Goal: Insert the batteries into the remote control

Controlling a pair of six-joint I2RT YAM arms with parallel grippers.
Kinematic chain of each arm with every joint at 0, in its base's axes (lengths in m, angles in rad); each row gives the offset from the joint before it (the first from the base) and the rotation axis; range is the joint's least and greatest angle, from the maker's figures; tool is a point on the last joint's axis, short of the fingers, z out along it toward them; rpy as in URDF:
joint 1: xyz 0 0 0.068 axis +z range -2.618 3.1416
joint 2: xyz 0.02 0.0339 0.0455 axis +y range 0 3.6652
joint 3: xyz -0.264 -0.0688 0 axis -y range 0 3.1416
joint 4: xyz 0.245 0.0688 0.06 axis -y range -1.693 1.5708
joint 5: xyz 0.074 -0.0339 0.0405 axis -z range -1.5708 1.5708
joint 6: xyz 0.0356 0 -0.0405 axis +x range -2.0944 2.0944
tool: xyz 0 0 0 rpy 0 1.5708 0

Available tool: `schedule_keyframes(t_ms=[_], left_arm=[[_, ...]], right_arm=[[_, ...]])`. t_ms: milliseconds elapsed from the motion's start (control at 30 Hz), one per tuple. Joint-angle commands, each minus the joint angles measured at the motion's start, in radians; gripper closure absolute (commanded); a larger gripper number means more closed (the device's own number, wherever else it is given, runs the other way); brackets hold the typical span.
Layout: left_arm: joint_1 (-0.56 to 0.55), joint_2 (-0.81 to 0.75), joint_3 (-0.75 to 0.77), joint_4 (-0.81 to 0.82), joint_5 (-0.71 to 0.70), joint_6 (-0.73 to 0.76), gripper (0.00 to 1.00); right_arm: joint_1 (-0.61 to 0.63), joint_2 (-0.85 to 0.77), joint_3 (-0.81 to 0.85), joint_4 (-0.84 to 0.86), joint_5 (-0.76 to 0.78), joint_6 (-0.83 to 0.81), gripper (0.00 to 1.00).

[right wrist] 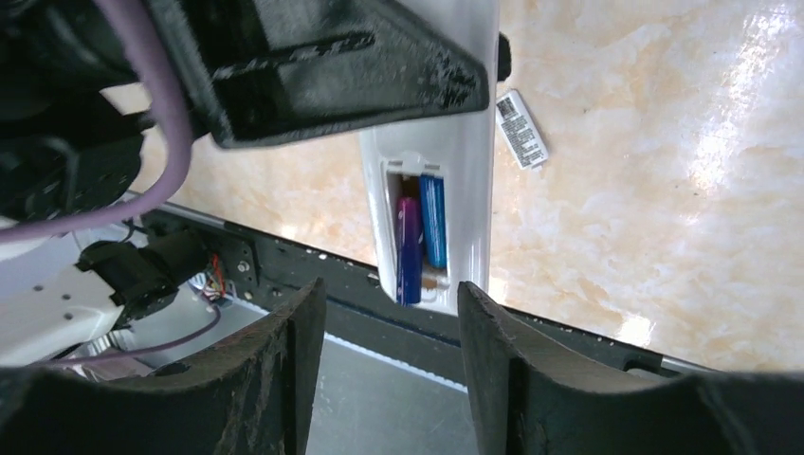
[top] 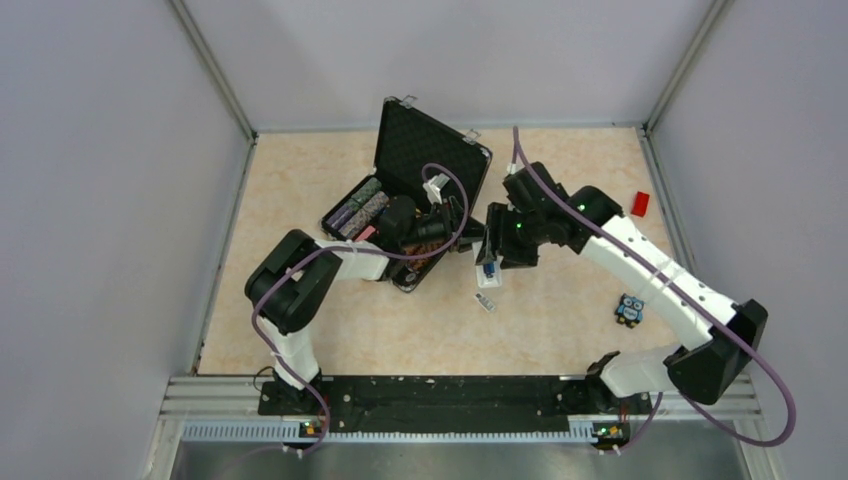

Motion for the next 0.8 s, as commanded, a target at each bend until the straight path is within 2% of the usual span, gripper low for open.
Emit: schedule_keyframes(t_ms=[0, 167, 267, 467, 767], left_arm=[[0.007, 0.028, 0.045, 0.196, 0.017, -0.13, 1.0], [0.004, 0.032, 0.046, 0.256, 0.014, -0.202, 1.0], [0.005, 0.016, 0.044, 0.257, 0.015, -0.22, 1.0], [0.004, -0.019, 0.04, 0.236, 0.018, -0.255, 1.0], [-0.005, -0.071, 0.028, 0.18, 0.01, -0.242, 1.0]], right_arm=[[-0.009, -0.13, -0.02, 0.032, -0.002, -0.044, 0.45], [-0.009, -0.278, -0.149, 0.132, -0.013, -0.104, 0.26], [-0.009, -0.349, -0.209, 0.215, -0.049, -0.124, 0.23], [-0.009, -0.456, -0.36, 0.382, -0.067, -0.087, 0.41], [-0.009, -0.468, -0.409, 0.465, 0.015, -0.06, 0.52]])
